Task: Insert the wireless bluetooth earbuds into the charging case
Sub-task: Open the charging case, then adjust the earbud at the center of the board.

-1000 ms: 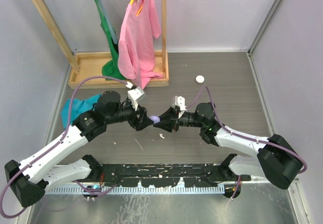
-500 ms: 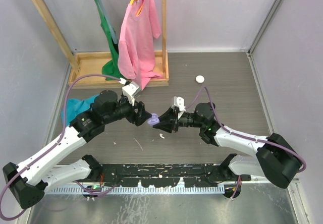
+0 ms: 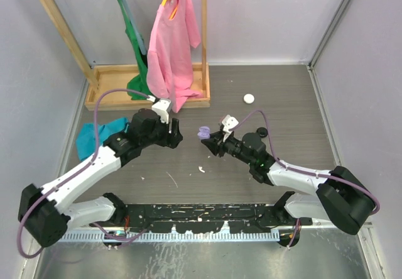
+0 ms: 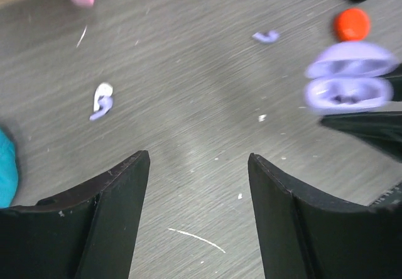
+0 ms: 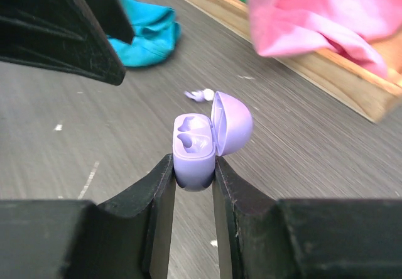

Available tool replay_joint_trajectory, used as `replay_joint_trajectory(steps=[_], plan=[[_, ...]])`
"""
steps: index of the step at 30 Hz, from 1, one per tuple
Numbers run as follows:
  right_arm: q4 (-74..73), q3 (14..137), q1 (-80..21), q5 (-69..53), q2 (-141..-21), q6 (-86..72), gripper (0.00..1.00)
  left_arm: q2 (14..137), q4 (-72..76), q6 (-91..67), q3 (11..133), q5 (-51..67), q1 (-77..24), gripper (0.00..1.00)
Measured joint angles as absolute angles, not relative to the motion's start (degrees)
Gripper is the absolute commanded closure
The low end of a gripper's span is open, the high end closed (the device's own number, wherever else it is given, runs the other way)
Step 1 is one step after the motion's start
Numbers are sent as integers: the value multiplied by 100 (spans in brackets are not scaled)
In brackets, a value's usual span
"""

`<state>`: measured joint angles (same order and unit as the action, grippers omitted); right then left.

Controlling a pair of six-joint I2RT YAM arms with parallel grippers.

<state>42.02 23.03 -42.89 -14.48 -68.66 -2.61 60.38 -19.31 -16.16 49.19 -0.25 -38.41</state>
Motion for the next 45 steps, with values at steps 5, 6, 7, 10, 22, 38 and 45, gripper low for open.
replay_joint_trajectory(steps=[5,6,7,10,22,38,45], plan=[[4453,1959,-4289,-523,-6908,-222,98,6893,-1756,-1881,4637,-97,-3446,39],[4554,1892,-4289,-381,-6930,-213,98,7039,-1710,-1898,4624,-108,-3376,39],[4615,1841,-4289,-292,-6943,-209,98,7220,-1627,-1909,4619,-115,-3293,40],[4753,1743,-4287,-43,-7008,-202,98,7695,-1306,-1914,4619,-128,-3111,44],[5144,1684,-4261,233,-7131,-161,99,9229,-528,-1907,4939,-102,-2646,59],[5227,1684,-4250,246,-7205,-163,99,9655,-526,-2021,5223,58,-2613,70],[5223,1684,-4252,244,-7242,-163,99,9612,-626,-2206,5170,134,-2620,75]])
